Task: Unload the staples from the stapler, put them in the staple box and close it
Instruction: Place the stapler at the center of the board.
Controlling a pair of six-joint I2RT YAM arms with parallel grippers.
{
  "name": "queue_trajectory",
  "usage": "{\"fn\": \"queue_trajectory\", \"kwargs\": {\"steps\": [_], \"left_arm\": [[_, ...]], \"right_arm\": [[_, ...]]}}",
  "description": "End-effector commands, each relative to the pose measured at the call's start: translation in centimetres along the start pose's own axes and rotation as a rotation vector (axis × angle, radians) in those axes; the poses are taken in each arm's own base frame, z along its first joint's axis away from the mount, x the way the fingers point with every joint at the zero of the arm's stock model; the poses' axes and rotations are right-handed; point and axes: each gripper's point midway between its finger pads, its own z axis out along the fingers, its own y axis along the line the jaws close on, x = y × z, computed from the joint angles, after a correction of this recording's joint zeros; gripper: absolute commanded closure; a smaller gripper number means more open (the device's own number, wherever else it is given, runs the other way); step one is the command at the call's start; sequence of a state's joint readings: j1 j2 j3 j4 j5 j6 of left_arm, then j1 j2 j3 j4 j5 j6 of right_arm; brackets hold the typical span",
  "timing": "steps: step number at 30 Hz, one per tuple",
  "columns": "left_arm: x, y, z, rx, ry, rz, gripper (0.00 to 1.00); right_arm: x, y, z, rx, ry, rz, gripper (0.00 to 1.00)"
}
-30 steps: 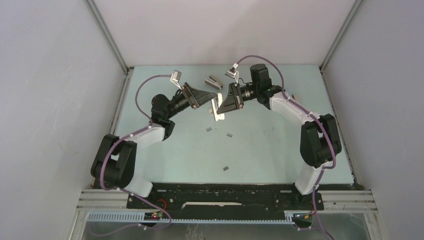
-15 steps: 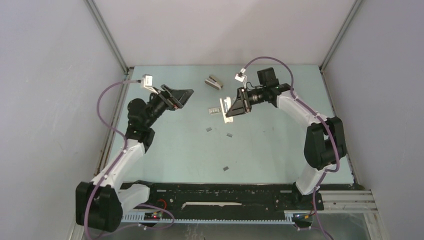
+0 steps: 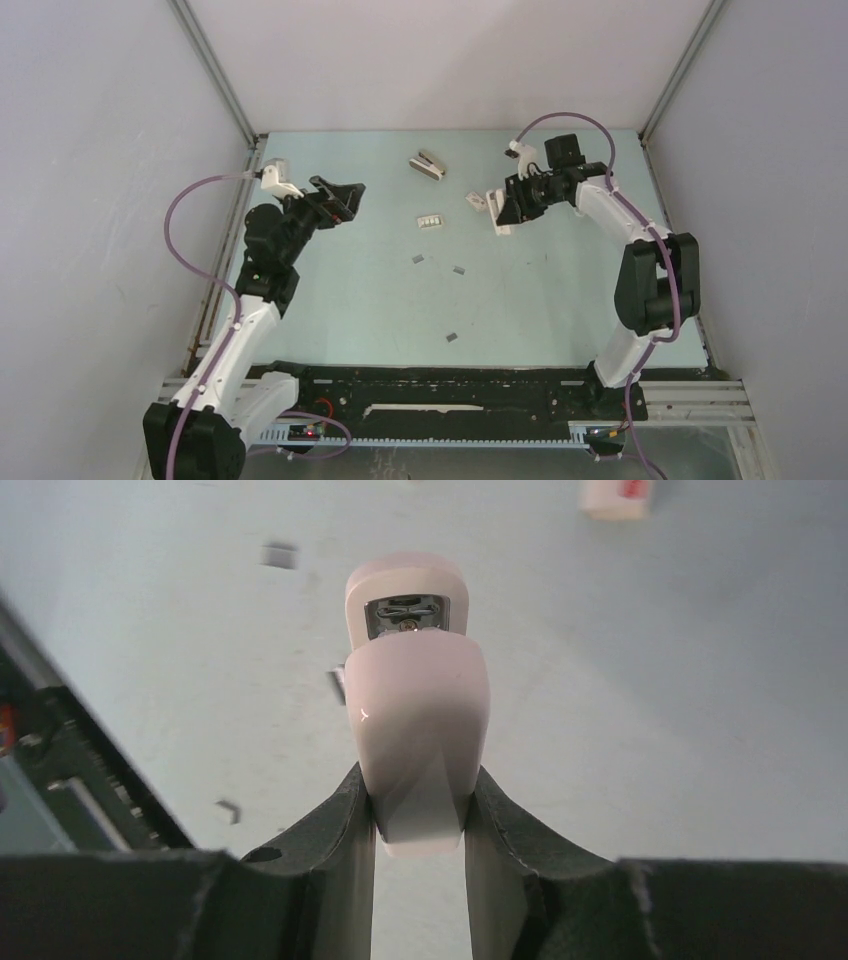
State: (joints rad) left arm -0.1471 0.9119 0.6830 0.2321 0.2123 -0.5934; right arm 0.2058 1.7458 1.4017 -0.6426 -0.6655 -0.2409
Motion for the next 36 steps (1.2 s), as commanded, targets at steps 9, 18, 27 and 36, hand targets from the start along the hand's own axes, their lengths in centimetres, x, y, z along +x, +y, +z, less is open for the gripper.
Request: {"fn": "queue_trajectory", "kwargs": {"steps": [9,18,27,36], "left_arm": [[-0.1,1.9,0.1,-0.078,-0.017,-0.021,0.00],[0.1,2.1,-0.2,-0.081,-0.017,-0.040,0.00],[0.4,2.2,-0.4,-0.082,-0.016,-0.054,0.00],[0.5,2.1,-0.1,-0.073,-0.013,-0.077,0.00]], "right_arm": [[1.5,-11.1,-0.8,0.405,0.116,0.045,1.00],[1.8,-16.6,-1.2,0.594,0.194,0.058,1.00],[1.3,-22.2,-3.0,0.693,0.234,0.076,0.99],[2.4,-24.1,-2.9,0.691,0.285,0.096,0.80]]}}
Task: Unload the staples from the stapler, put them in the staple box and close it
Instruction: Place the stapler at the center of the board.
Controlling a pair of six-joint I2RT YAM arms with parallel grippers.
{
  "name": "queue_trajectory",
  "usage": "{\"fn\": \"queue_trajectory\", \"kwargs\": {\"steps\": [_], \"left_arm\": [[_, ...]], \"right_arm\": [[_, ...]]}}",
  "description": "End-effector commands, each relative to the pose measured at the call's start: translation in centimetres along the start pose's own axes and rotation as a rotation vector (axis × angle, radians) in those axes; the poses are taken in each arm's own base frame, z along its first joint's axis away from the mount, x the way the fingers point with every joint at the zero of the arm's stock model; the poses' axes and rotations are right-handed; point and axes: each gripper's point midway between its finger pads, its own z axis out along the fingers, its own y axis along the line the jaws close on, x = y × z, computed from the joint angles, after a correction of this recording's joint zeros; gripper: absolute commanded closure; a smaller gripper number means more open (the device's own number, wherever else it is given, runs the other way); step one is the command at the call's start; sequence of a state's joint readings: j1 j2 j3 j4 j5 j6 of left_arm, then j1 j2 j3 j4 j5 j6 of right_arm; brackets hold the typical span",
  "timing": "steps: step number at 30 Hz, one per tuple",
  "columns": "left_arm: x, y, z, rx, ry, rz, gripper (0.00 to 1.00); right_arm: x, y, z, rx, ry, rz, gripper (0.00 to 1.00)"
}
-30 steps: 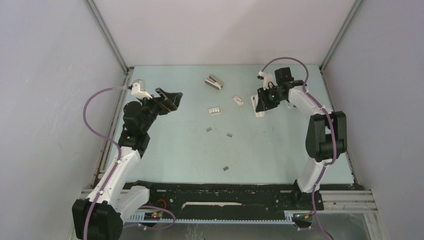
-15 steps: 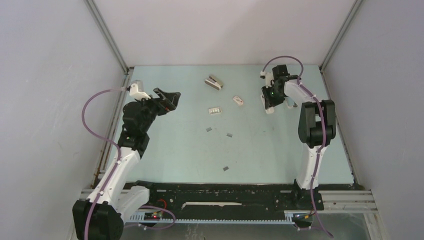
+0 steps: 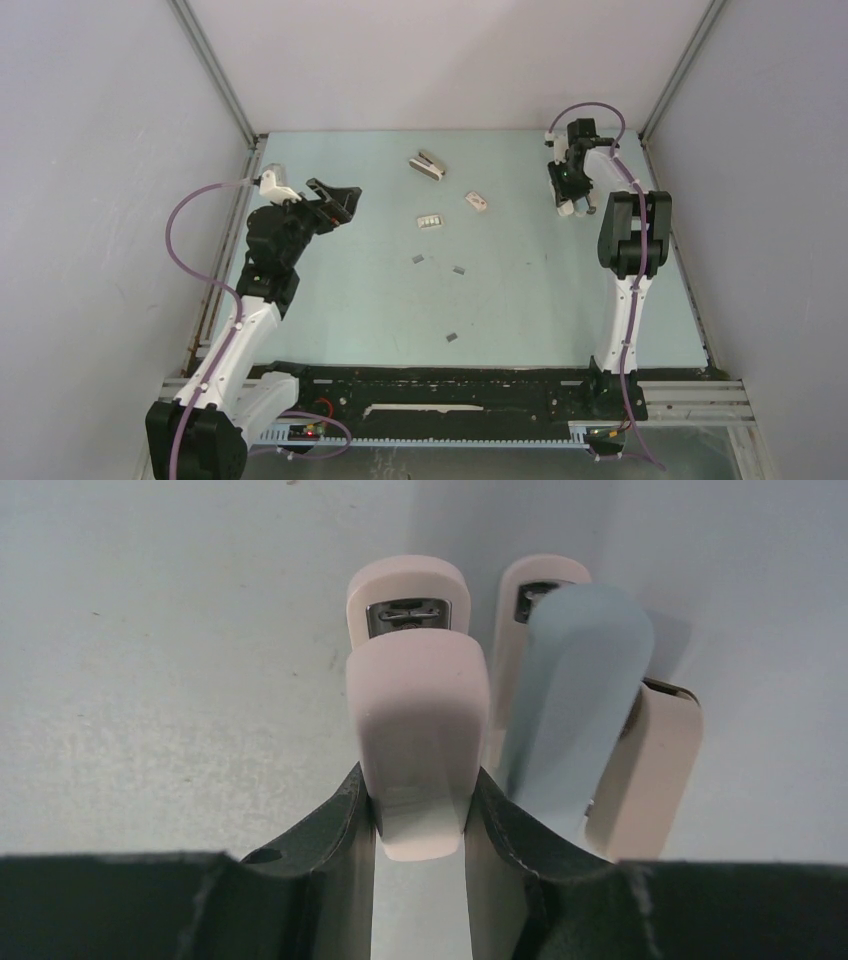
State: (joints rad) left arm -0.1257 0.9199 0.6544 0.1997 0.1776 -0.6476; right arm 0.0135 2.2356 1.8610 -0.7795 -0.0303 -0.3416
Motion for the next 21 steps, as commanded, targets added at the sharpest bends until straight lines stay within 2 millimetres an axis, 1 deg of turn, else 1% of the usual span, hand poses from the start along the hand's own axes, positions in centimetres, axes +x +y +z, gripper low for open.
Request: {"fn": "queue_trajectory", "kwargs": {"steps": [1,3,6,10,13,18,21], "left_arm": [[-0.7,-0.3,0.0,0.014,-0.034,-0.013,0.00],[-0.8,-0.3,0.0,0.015,-0.035,-0.013,0.00],[-0.9,-0.4,0.0,0.016,-0.038,-0.013,0.00],[-0.9,-0.5,-0.1,0.020,-0.039,-0.018,0.00],[-1.0,-0.5,-0.1,0.021,-0.043,-0.020,0.00],[-1.3,-0.6,-0.1,0.021,-0.051,-0.017,0.00],[-1.4,-0.6,-0.1,0.021,-0.052,-0.018,0.00]], "right_arm": [[-0.4,-0.5,-0.6,0.017,0.008,-0.032,0.76],[-0.5,-0.6,-0.6,0.021,0.007,-0.032,0.69],[-0.9,-0.4,-1.3,0.014,-0.010,-0.030,0.55],[-2.1,-0.2,-2.8,0.003,-0.060,-0.021,0.44],[-2.9,-0.2,-4.0,0.003,-0.093,-0.019,0.39],[-4.3,-0.1,-6.4,-0.002,-0.153,-0.028,0.37],[-5.3,0.0,-8.2,-0.011,-0.199,-0.042,0.35]]}}
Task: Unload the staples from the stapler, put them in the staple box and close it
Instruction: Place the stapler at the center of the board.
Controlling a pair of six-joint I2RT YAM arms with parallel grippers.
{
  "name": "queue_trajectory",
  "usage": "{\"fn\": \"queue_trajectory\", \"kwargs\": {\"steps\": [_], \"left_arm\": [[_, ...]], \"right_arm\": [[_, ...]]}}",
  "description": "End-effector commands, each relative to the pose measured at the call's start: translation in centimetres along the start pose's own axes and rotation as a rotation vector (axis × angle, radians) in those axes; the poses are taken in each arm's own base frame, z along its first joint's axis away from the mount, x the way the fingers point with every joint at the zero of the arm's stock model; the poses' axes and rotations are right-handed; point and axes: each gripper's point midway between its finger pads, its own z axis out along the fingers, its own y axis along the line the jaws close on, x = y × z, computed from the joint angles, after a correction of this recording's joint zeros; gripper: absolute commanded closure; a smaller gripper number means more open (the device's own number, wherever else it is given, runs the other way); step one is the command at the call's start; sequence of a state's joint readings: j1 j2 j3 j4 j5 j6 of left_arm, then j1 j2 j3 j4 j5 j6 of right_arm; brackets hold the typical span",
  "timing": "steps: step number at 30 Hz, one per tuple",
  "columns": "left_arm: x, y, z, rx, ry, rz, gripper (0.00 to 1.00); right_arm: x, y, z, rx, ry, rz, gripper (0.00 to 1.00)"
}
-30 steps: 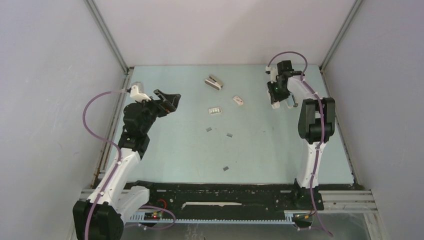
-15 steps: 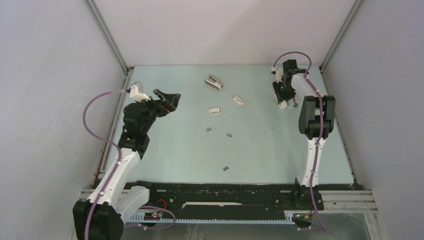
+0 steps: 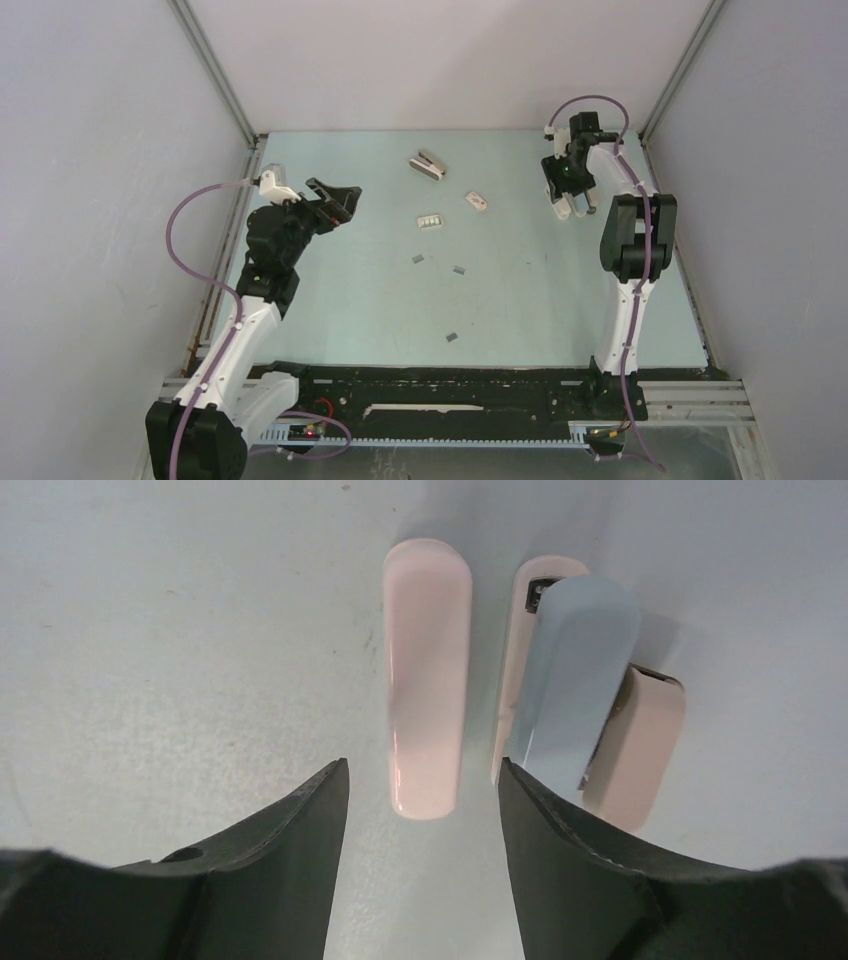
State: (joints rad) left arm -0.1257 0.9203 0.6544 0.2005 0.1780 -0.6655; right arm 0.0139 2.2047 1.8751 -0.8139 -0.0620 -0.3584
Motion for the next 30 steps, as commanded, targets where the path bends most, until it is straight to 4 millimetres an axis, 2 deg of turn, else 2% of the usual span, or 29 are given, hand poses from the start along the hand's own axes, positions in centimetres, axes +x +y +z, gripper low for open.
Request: {"fn": "queue_trajectory", "kwargs": {"steps": [1,6,11,19,30], "left_arm": [[-1.4,-0.6,0.0,0.021,-0.051,0.000,0.00],[-1.6,-0.6,0.0,0.018,-0.056,0.000,0.00],[-1.7,-0.6,0.1,0.016,-0.057,0.001,0.00],[-1.8,-0.4,0.1,0.007,-0.059,-0.001,0.00],[-1.7,0.0,0.1,-0.002,-0.057,-0.003,0.00]], "right_arm": [[-5.1,0.0,-7.0,0.008,-0.192,-0.035,0.34],[-6.4,1.6,-9.2,-0.079,-0.253,-0.068,0.34],[-7.2,4.2,-10.4,-0.194,-0.288,-0.085,0.34],[-7.9,7.3,-10.9,-0.292,-0.313,-0.109,0.34],[-8.5,10.3,-11.2,-0.384,-0.321,-0.127,0.34]]}}
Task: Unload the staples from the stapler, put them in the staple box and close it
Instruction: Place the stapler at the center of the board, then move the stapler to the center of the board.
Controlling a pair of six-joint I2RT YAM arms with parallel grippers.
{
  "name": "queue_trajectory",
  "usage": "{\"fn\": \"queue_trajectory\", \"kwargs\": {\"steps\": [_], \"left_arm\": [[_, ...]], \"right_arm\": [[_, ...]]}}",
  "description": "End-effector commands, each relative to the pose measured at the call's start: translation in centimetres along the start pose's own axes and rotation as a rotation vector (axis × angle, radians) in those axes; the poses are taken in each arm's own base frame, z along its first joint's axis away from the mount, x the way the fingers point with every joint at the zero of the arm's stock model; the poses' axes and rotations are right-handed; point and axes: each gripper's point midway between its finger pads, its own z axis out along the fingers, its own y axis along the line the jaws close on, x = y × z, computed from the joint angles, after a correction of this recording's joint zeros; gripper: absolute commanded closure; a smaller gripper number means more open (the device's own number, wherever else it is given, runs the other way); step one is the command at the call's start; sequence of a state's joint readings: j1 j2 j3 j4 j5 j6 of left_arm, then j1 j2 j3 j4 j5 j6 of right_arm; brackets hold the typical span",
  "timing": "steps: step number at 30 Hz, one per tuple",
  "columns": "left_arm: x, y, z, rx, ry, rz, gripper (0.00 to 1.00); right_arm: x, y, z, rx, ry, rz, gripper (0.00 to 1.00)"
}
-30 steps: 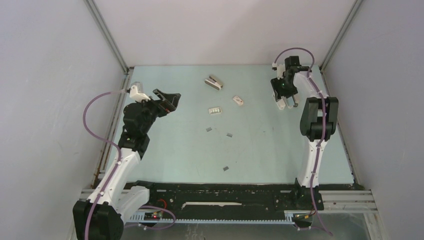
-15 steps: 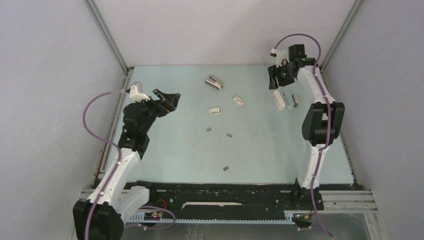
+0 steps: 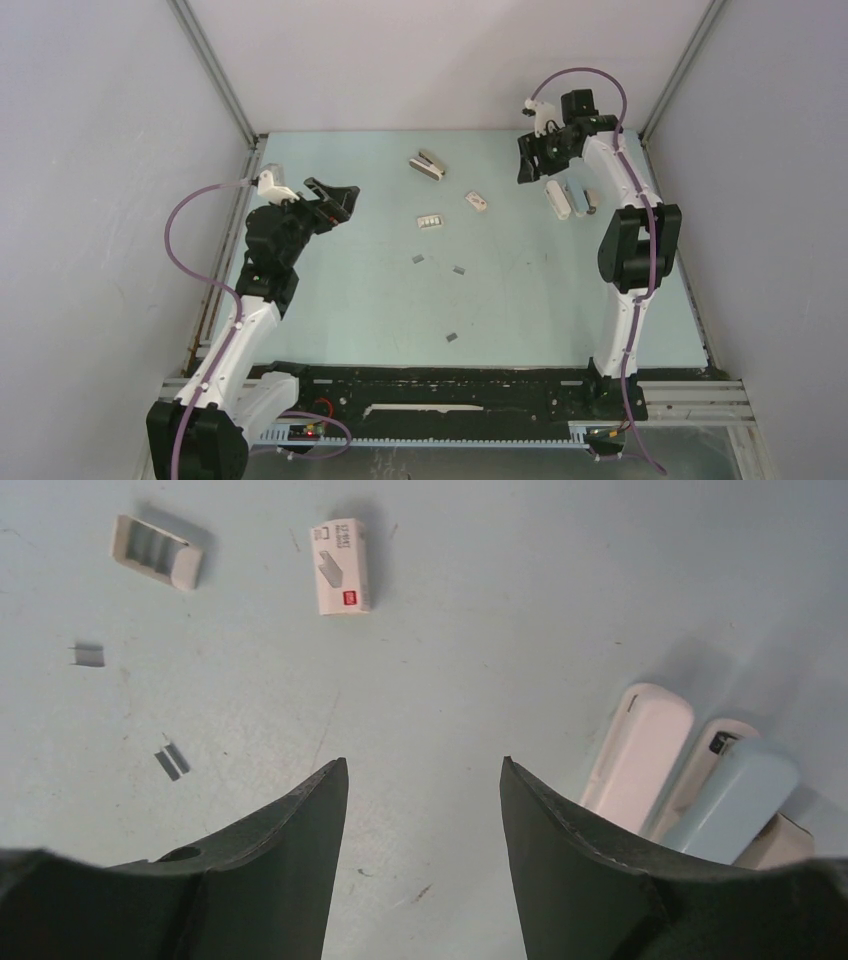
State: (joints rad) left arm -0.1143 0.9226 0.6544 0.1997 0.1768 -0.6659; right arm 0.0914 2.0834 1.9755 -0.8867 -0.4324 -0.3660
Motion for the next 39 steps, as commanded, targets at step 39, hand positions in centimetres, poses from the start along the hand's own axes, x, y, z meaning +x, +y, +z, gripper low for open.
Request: {"fn": "queue_trajectory", "kwargs": {"steps": [39], "left_arm": [[-0.7,0.1,1.4,0.012,-0.018,-0.071,0.00]], "right_arm": [[-3.8,4.5,-1.0,-0.159,-0.098,0.001,0.33]]}}
